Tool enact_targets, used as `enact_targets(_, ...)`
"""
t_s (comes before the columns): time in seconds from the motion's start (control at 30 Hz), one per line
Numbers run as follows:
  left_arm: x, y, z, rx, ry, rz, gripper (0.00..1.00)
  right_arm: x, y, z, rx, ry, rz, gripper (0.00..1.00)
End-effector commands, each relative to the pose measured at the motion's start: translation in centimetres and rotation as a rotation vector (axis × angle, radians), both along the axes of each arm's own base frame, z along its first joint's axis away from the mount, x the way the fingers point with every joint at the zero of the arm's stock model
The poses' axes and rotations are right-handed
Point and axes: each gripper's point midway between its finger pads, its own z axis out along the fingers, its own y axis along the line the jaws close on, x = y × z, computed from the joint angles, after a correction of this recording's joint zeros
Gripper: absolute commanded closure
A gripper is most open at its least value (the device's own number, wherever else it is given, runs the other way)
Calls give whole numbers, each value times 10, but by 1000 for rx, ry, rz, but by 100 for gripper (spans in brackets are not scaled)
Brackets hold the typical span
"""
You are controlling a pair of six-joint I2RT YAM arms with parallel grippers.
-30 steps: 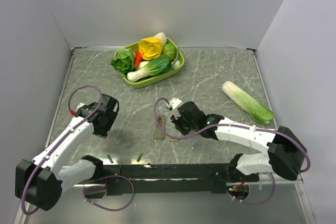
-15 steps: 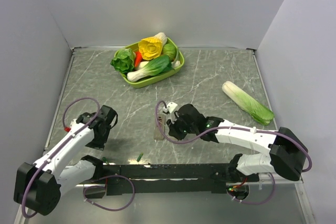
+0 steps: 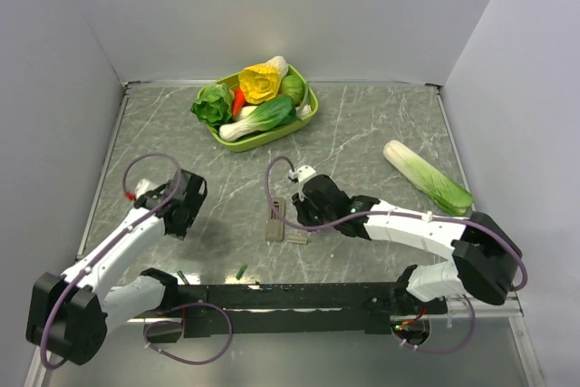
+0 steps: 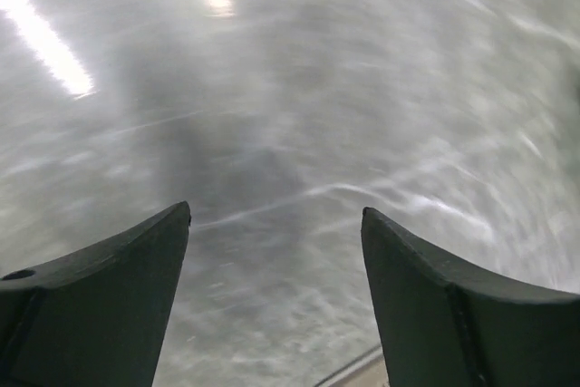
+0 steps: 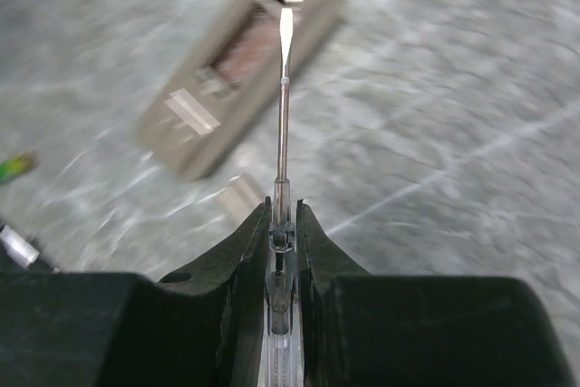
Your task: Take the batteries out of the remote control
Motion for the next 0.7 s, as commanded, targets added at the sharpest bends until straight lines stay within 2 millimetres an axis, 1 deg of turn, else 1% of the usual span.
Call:
enact_targets(0.0, 73, -46, 43, 11, -221, -380, 17, 34, -20, 5, -41, -9, -227, 100)
enact_targets(0.03, 85, -56, 53, 26, -284, -472, 16, 39, -25, 2, -38, 3, -273, 100)
enact_targets(0.07, 90, -68, 59, 8, -331, -545, 16, 43, -29, 1, -39, 5, -304, 100)
enact_targets(0.1, 89, -82, 62, -32, -359, -624, 15, 46, -33, 1, -41, 6, -325, 100)
enact_targets(0.13, 86, -88, 59, -32, -372, -688, 14, 51, -36, -1, -52, 5, -340, 100)
enact_targets(0.17, 93, -97, 78, -40, -476, -736, 12, 55, -40, -2, -65, 0, -355, 100)
enact_targets(0.2, 91, -103, 82, -47, -509, -784, 10, 61, -47, -3, -92, -21, -385, 100)
enact_targets(0.23, 86, -110, 82, -54, -530, -848, 9, 64, -51, -10, -115, -16, -408, 100)
enact_targets(0.27, 83, -115, 90, -62, -573, -888, 7, 68, -59, -13, -127, -6, -438, 98)
enact_targets(0.3, 82, -120, 97, -66, -616, -925, 5, 67, -60, -19, -127, 19, -446, 94)
enact_targets(0.33, 78, -126, 101, -69, -636, -983, 5, 68, -64, -22, -130, 31, -461, 93)
enact_targets(0.4, 76, -127, 100, -70, -629, -994, 1, 71, -71, -26, -115, 49, -509, 90)
enact_targets(0.47, 74, -129, 99, -87, -629, -998, 0, 73, -78, -32, -110, 69, -536, 89)
enact_targets(0.5, 72, -130, 95, -96, -625, -1001, 1, 76, -84, -36, -114, 82, -563, 88)
enact_targets(0.53, 70, -131, 93, -107, -622, -1005, 1, 78, -86, -37, -116, 87, -569, 88)
enact_targets(0.57, 71, -134, 98, -115, -651, -1011, 1, 79, -88, -39, -126, 94, -575, 88)
enact_targets(0.67, 69, -133, 97, -117, -650, -1011, 1, 84, -92, -48, -156, 115, -583, 87)
